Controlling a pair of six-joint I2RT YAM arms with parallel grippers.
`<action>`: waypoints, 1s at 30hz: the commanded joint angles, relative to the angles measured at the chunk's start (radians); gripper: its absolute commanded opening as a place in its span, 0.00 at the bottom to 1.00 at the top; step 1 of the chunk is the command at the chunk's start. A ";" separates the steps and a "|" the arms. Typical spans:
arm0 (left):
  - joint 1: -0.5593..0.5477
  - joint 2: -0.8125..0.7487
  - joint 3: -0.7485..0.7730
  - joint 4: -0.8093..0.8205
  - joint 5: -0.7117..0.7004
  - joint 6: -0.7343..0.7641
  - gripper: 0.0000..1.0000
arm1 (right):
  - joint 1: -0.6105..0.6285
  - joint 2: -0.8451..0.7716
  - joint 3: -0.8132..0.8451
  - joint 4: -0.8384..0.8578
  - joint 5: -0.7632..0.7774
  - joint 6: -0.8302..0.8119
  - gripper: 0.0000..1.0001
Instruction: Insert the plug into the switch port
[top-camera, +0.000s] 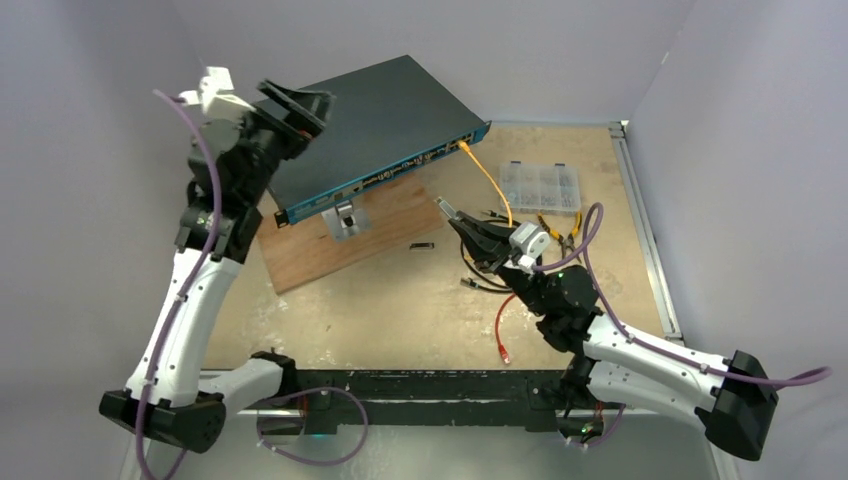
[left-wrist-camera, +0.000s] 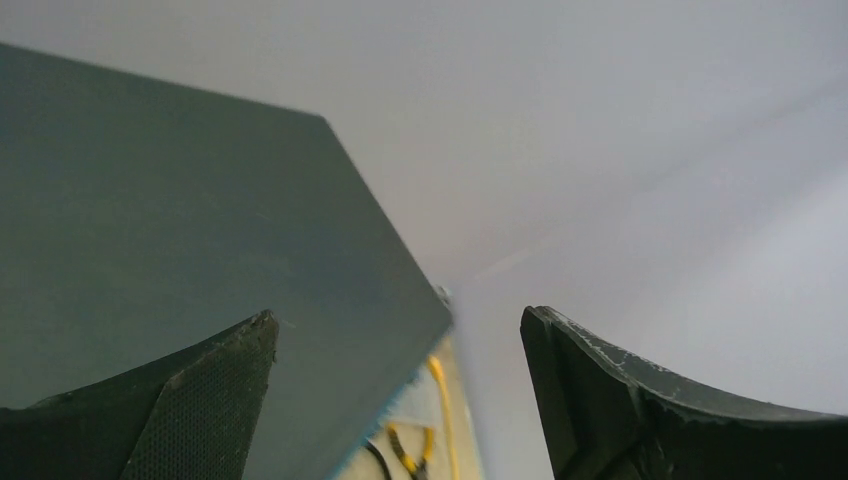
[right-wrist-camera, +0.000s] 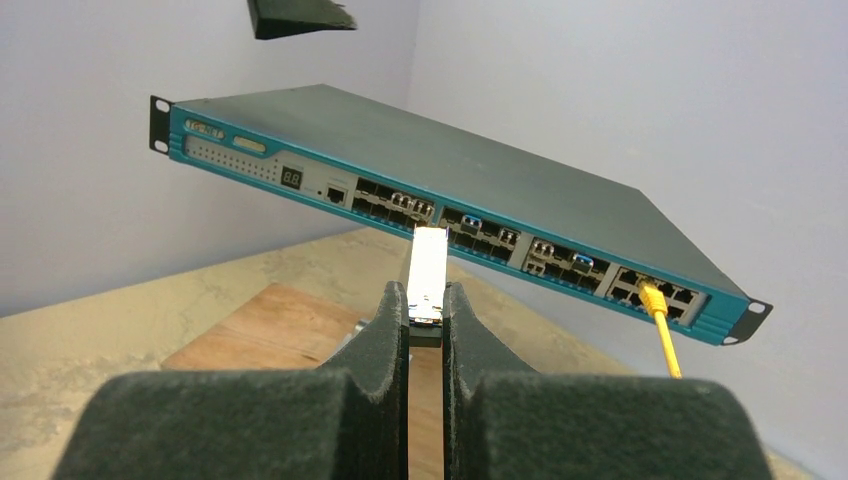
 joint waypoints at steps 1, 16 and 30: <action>0.259 0.005 0.049 -0.089 0.182 0.008 0.91 | -0.003 -0.004 0.045 0.004 0.022 0.008 0.00; 0.519 -0.075 0.076 -0.386 -0.050 0.103 0.90 | -0.004 0.019 0.057 -0.005 -0.007 -0.002 0.00; 0.533 -0.070 -0.178 -0.269 0.243 -0.115 0.86 | -0.003 0.041 0.088 -0.019 -0.025 -0.003 0.00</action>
